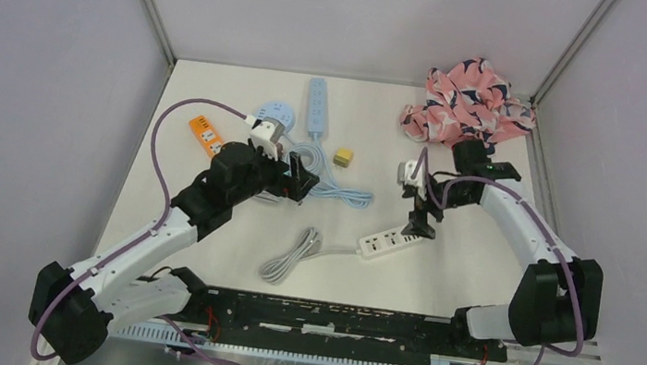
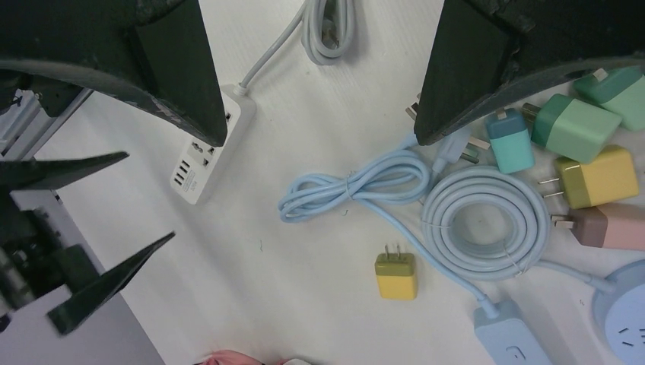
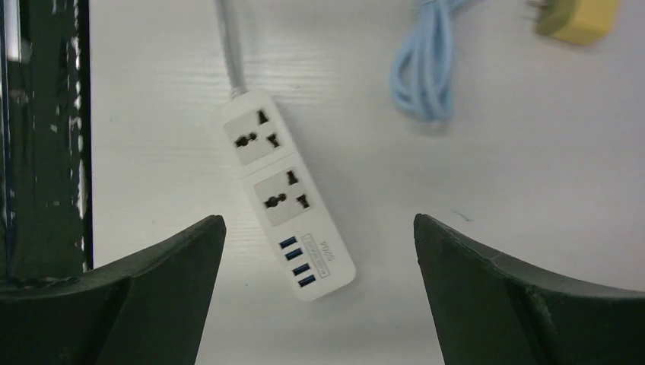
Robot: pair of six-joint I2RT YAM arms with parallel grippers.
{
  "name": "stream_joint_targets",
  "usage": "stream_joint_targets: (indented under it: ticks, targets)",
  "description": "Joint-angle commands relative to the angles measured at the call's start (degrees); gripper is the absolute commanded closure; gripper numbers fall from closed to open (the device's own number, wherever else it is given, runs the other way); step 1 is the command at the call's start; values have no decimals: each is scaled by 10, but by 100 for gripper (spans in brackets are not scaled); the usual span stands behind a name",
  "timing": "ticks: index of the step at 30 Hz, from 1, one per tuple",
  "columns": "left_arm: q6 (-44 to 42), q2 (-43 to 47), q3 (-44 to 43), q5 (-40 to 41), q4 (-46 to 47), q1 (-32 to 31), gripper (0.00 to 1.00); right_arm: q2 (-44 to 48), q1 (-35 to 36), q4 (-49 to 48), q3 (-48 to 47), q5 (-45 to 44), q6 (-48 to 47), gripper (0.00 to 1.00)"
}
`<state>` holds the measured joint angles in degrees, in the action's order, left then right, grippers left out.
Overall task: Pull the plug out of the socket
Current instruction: Move the socket to the center of the board.
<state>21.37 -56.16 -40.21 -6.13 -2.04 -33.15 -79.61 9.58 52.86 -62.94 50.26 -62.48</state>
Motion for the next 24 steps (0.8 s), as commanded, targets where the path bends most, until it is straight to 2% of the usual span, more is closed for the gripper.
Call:
stream_joint_targets:
  ticks: [1, 5, 11, 16, 20, 24]
  targets:
    - [1, 30, -14, 9, -5, 4, 1, -8, 64, 4, 55, -67, -204, 1]
    - [-2, 49, -7, 21, -20, 5, 1, -32, 138, -82, 103, -126, -164, 2]
    - [-2, 60, 3, 27, -21, 4, 1, -86, 198, -118, 113, -179, -135, 10]
    - [-4, 60, 3, 27, -21, 5, 1, -115, 207, -113, 100, -197, -117, 27]
    - [-7, 63, 4, 26, -23, 4, 1, -113, 206, -102, 98, -217, -114, 47]
    - [-9, 70, 5, 27, -28, 4, 1, -83, 155, -76, 95, -209, -122, 65]
